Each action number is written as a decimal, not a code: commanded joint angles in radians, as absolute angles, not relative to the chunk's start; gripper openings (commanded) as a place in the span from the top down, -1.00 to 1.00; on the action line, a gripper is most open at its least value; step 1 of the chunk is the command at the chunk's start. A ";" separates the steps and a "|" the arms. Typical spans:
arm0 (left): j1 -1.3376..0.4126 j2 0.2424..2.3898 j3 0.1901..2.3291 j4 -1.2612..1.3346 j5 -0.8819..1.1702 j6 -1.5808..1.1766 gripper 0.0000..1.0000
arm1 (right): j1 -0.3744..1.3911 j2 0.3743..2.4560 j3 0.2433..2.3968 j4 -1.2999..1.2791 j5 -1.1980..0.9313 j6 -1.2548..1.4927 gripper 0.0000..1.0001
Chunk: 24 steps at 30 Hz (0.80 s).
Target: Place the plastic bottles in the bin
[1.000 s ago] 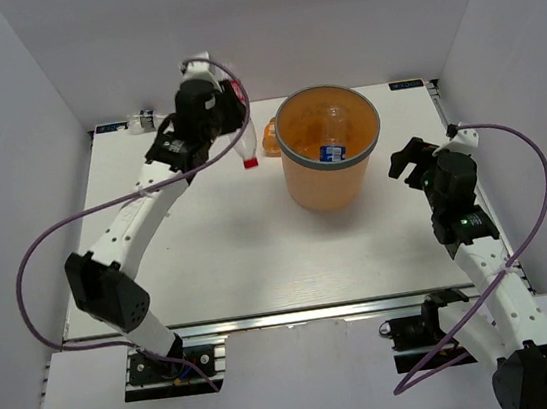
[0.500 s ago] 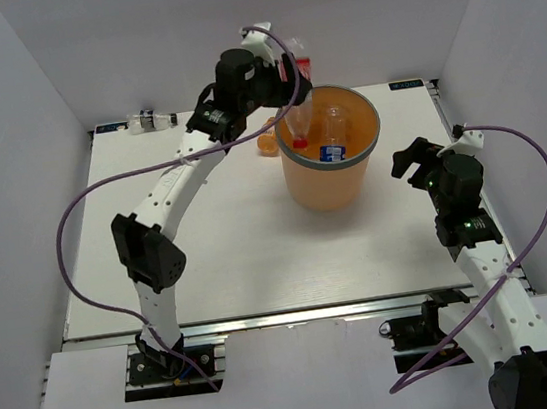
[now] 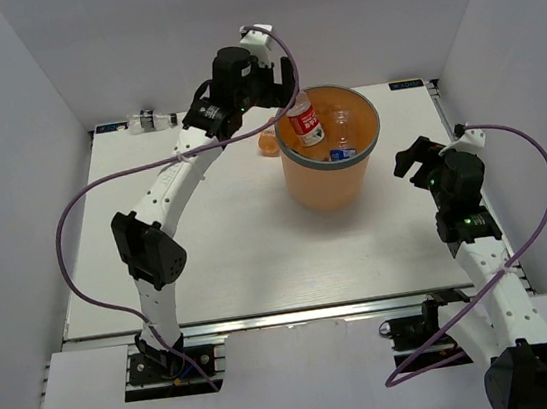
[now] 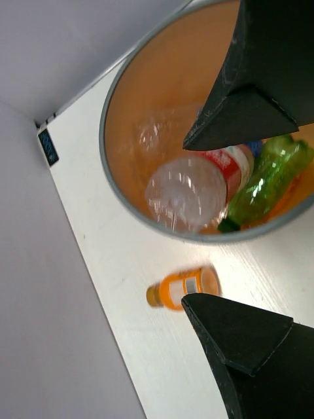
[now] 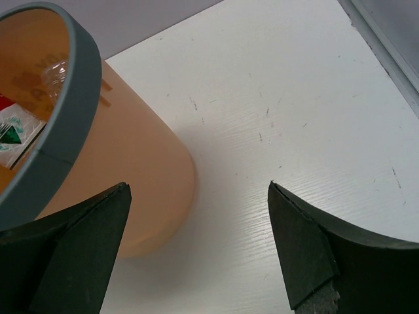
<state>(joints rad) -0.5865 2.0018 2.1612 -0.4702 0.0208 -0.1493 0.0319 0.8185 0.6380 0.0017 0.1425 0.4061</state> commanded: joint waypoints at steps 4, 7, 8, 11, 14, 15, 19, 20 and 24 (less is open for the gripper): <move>-0.416 2.003 2.160 -0.456 0.162 -0.113 -0.96 | 0.020 0.827 0.663 0.023 0.071 0.368 -0.79; -0.348 2.072 2.186 -0.426 0.297 -0.100 -0.96 | 0.018 0.827 0.670 0.021 0.037 0.361 -0.79; -0.335 2.094 2.200 -0.425 0.325 -0.094 -0.96 | 0.018 0.827 0.673 0.018 0.032 0.357 -0.79; -0.333 2.170 2.240 -0.437 0.389 -0.063 -0.96 | 0.018 0.824 0.690 0.002 0.020 0.354 -0.79; -0.333 2.213 2.223 -0.401 0.425 -0.061 -0.96 | 0.018 0.810 0.686 0.003 0.009 0.356 -0.79; -0.333 2.224 2.208 -0.370 0.423 -0.064 -0.96 | 0.018 0.804 0.686 0.005 0.009 0.354 -0.79; -0.333 2.334 2.239 -0.337 0.399 -0.130 -0.96 | 0.018 0.795 0.701 -0.035 0.028 0.341 -0.79; -0.333 2.357 2.252 -0.325 0.388 -0.143 -0.96 | 0.018 0.790 0.704 -0.037 0.031 0.339 -0.79; -0.333 2.468 2.324 -0.287 0.338 -0.195 -0.96 | 0.018 0.761 0.690 -0.025 0.032 0.339 -0.79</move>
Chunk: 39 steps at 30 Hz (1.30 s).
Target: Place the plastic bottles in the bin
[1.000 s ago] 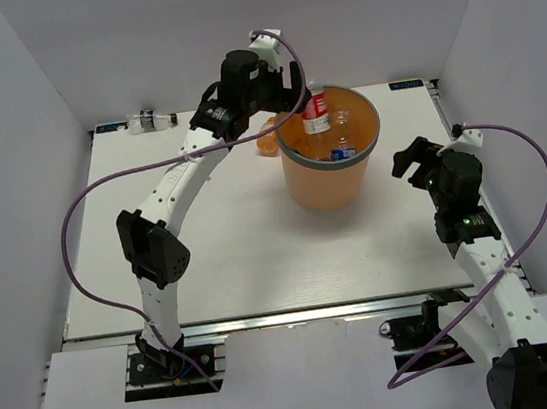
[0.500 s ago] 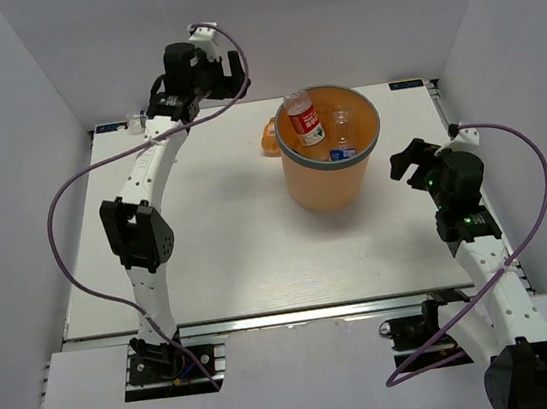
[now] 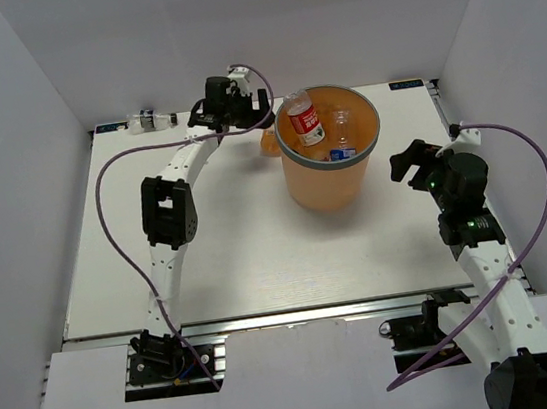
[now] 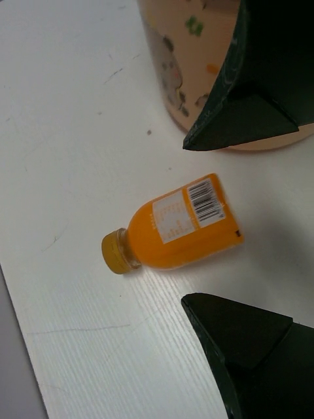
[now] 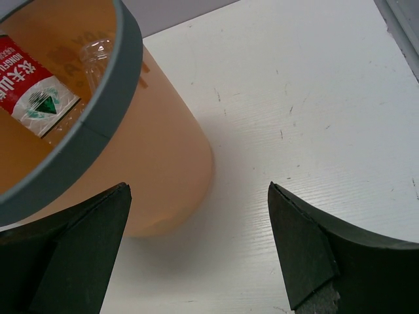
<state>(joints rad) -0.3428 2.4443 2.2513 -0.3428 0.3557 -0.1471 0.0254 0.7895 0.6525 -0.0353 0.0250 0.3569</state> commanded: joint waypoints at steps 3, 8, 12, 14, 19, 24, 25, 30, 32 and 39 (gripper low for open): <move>-0.333 2.532 2.329 -0.239 0.366 -0.212 -0.96 | 0.018 0.755 0.690 -0.025 0.038 0.336 -0.79; -0.333 2.595 2.312 -0.183 0.443 -0.241 -0.96 | 0.018 0.762 0.689 -0.025 0.049 0.333 -0.79; -0.334 2.605 2.278 -0.155 0.469 -0.261 -0.96 | 0.020 0.775 0.687 -0.023 0.057 0.334 -0.79; -0.336 2.606 2.255 -0.143 0.497 -0.261 -0.96 | 0.018 0.782 0.683 -0.018 0.064 0.333 -0.79; -0.334 2.603 2.233 -0.129 0.508 -0.262 -0.62 | 0.018 0.799 0.681 -0.022 0.098 0.333 -0.79; -0.334 2.554 2.223 -0.124 0.438 -0.258 -0.01 | 0.018 0.804 0.686 -0.020 0.092 0.328 -0.79; -0.333 2.540 2.218 -0.126 0.422 -0.258 0.04 | 0.018 0.802 0.686 -0.018 0.092 0.328 -0.79; -0.330 2.381 2.197 -0.182 0.266 -0.244 0.35 | 0.018 0.793 0.690 -0.020 0.094 0.327 -0.79; -0.325 2.276 2.181 -0.199 0.220 -0.239 0.43 | 0.018 0.784 0.692 -0.023 0.089 0.327 -0.79; -0.347 1.891 1.861 -0.037 0.432 -0.259 0.31 | 0.018 0.735 0.681 -0.046 0.095 0.322 -0.79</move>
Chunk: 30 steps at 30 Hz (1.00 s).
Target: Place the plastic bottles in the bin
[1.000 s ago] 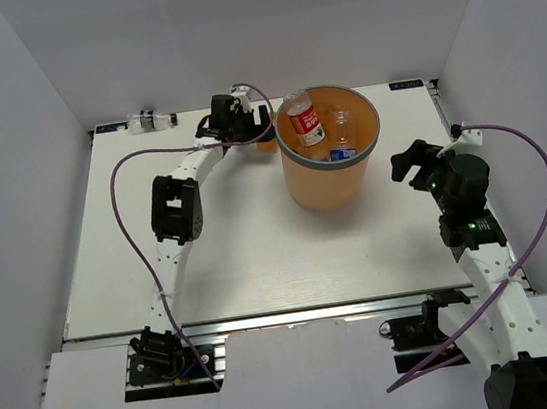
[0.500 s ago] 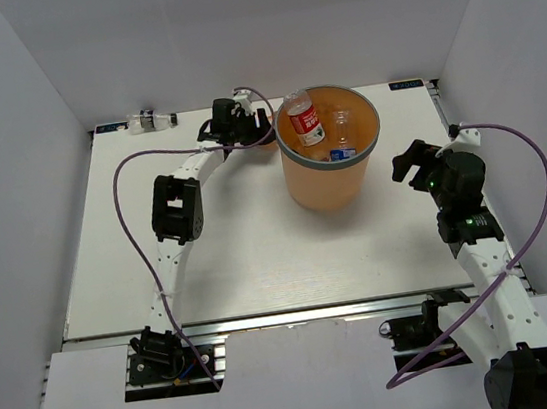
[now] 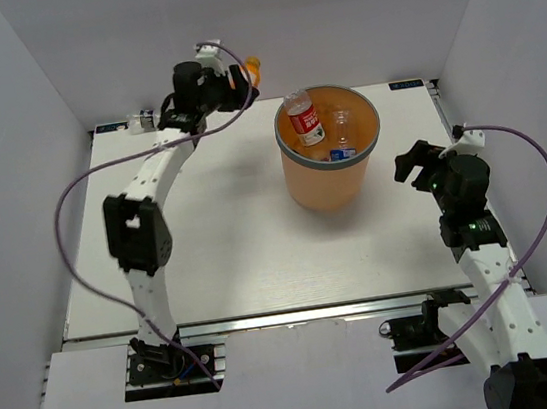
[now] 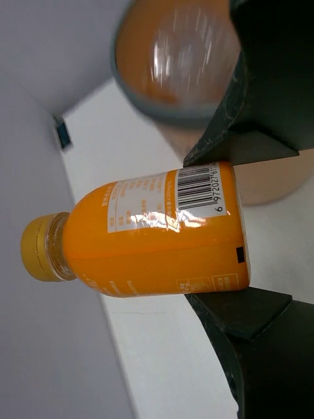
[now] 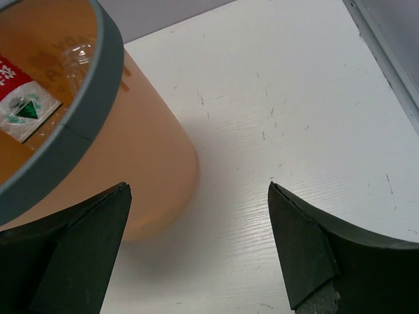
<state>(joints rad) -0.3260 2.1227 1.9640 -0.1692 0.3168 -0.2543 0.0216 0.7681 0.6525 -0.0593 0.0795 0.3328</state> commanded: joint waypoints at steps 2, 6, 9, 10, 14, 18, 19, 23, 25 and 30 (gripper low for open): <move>-0.365 1.821 1.733 0.058 0.445 -0.255 0.24 | 0.018 0.723 0.677 -0.049 0.097 0.324 -0.79; -0.452 1.744 1.683 0.039 0.518 -0.183 0.18 | 0.018 0.712 0.667 -0.049 0.109 0.324 -0.79; -0.538 1.738 1.723 -0.095 0.503 -0.101 -0.01 | 0.018 0.718 0.673 -0.055 0.109 0.322 -0.79; -0.560 1.738 1.730 -0.135 0.502 -0.097 -0.03 | 0.018 0.718 0.673 -0.055 0.109 0.322 -0.79; -0.574 1.740 1.761 -0.207 0.508 -0.087 -0.51 | 0.018 0.716 0.673 -0.055 0.109 0.324 -0.79; -0.574 1.744 1.796 -0.270 0.418 -0.077 -0.96 | 0.018 0.715 0.672 -0.055 0.104 0.319 -0.79; -0.574 1.746 1.815 -0.291 0.387 -0.077 -0.96 | 0.018 0.716 0.672 -0.055 0.104 0.319 -0.79; -0.571 1.752 1.844 -0.313 0.143 -0.107 -0.96 | 0.018 0.723 0.672 -0.051 0.100 0.321 -0.79; -0.546 1.758 1.854 -0.308 -0.007 -0.136 -0.96 | 0.018 0.726 0.673 -0.052 0.109 0.319 -0.79; -0.321 1.804 1.864 -0.308 -0.123 -0.378 -0.96 | 0.018 0.723 0.667 -0.045 0.129 0.330 -0.79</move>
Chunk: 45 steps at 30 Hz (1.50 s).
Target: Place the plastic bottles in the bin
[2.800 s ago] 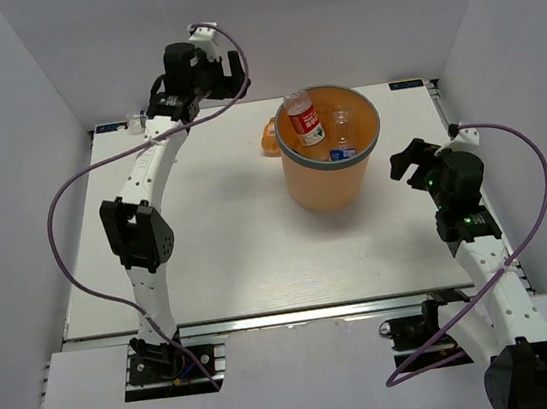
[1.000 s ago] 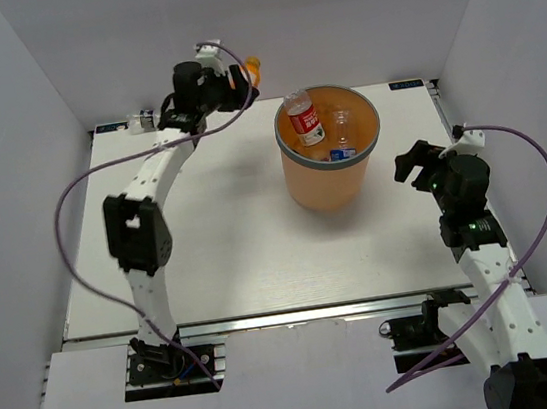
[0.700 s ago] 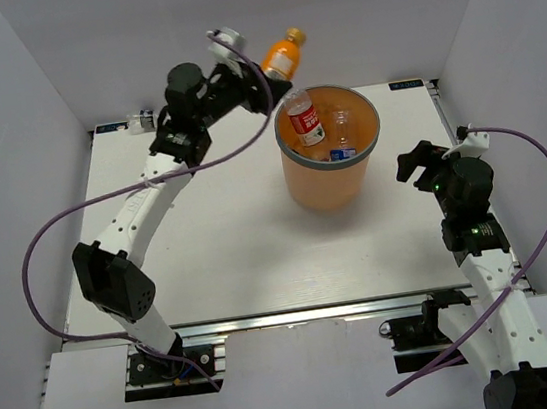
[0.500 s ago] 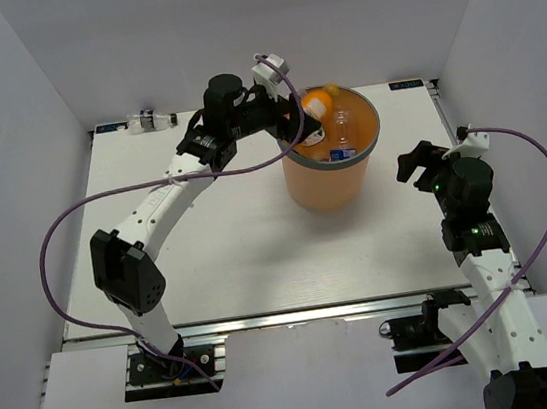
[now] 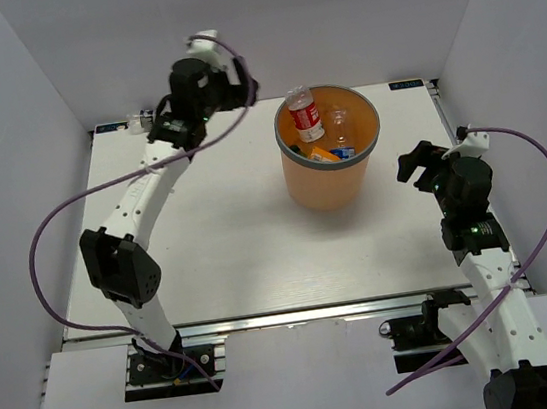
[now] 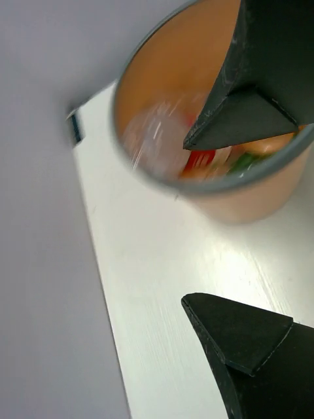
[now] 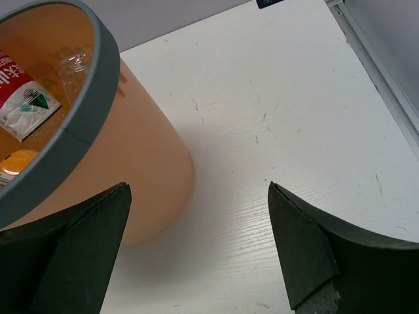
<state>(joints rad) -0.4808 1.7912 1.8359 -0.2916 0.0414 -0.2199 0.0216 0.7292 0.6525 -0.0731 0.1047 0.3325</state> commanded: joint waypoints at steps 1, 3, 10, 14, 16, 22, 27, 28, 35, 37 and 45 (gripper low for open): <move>-0.283 1.816 1.861 -0.307 -0.144 -0.420 -0.96 | 0.018 0.721 0.660 -0.041 0.150 0.333 -0.79; -0.184 1.845 1.850 -0.289 -0.153 -0.527 -0.96 | 0.017 0.710 0.655 -0.032 0.173 0.337 -0.79; -0.008 2.131 1.926 -0.173 -0.016 -0.707 -0.96 | 0.018 0.713 0.681 -0.098 0.375 0.380 -0.79; 0.052 2.306 2.046 -0.108 -0.028 -0.748 -0.96 | 0.015 0.681 0.684 -0.103 0.440 0.385 -0.79; 0.063 2.368 2.115 -0.097 -0.026 -0.782 -0.96 | 0.012 0.670 0.686 -0.092 0.474 0.380 -0.79; 0.074 2.540 2.212 -0.020 -0.146 -0.839 -0.96 | 0.011 0.634 0.675 -0.068 0.472 0.345 -0.79; 0.086 2.692 2.306 0.047 -0.218 -0.908 -0.96 | 0.011 0.612 0.657 -0.025 0.462 0.333 -0.79; 0.090 2.710 2.307 0.076 -0.212 -0.943 -0.96 | 0.012 0.612 0.649 -0.014 0.463 0.330 -0.79; 0.094 2.945 2.481 0.205 -0.184 -1.123 -0.96 | 0.011 0.647 0.641 -0.011 0.497 0.319 -0.79; 0.095 2.945 2.444 0.224 -0.209 -1.173 -0.96 | 0.012 0.657 0.641 -0.011 0.492 0.319 -0.79; 0.095 2.912 2.453 0.244 -0.196 -1.123 -0.35 | 0.012 0.689 0.644 0.015 0.469 0.319 -0.79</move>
